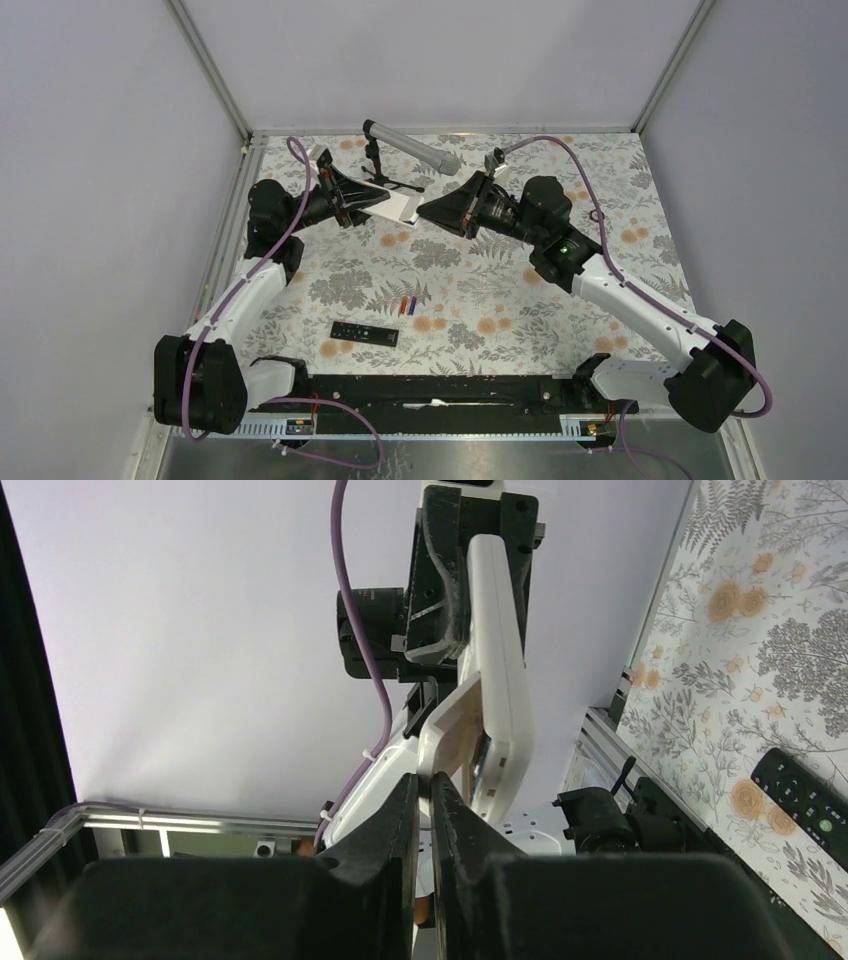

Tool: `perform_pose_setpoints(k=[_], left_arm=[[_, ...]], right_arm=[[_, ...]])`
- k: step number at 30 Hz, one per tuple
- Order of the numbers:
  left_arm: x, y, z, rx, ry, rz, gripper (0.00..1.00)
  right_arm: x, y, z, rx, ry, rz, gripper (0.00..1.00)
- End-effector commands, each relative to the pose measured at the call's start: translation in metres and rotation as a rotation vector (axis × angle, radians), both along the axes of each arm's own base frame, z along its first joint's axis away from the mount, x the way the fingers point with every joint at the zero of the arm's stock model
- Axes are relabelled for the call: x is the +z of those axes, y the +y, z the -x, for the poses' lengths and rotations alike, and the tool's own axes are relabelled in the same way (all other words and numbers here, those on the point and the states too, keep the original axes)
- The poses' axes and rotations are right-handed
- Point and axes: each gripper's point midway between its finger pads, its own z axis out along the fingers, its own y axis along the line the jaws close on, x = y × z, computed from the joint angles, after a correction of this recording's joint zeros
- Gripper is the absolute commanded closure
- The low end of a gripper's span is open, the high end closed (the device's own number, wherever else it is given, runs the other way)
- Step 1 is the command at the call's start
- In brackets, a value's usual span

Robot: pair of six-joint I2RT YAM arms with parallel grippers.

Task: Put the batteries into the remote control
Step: Load the battery cover into the remote control.

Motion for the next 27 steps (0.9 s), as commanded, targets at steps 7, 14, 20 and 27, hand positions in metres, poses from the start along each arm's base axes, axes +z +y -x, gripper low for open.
perform_pose_setpoints(k=[7,14,20,27], left_arm=[[0.026,-0.001,0.012,-0.02,-0.123,0.035,1.0],[0.02,-0.001,0.008,-0.01,-0.112,0.014,1.0],[0.015,0.001,0.003,0.0,-0.106,0.004,1.0],[0.012,0.001,-0.001,0.005,-0.106,-0.011,1.0]], right_arm=[[-0.031,-0.009,-0.009,-0.054,0.075,0.099,0.81],[-0.028,-0.012,-0.009,-0.063,0.069,0.104,0.71],[-0.026,-0.015,-0.01,-0.068,0.062,0.109,0.66],[-0.02,-0.017,-0.01,-0.072,0.021,0.113,0.32]])
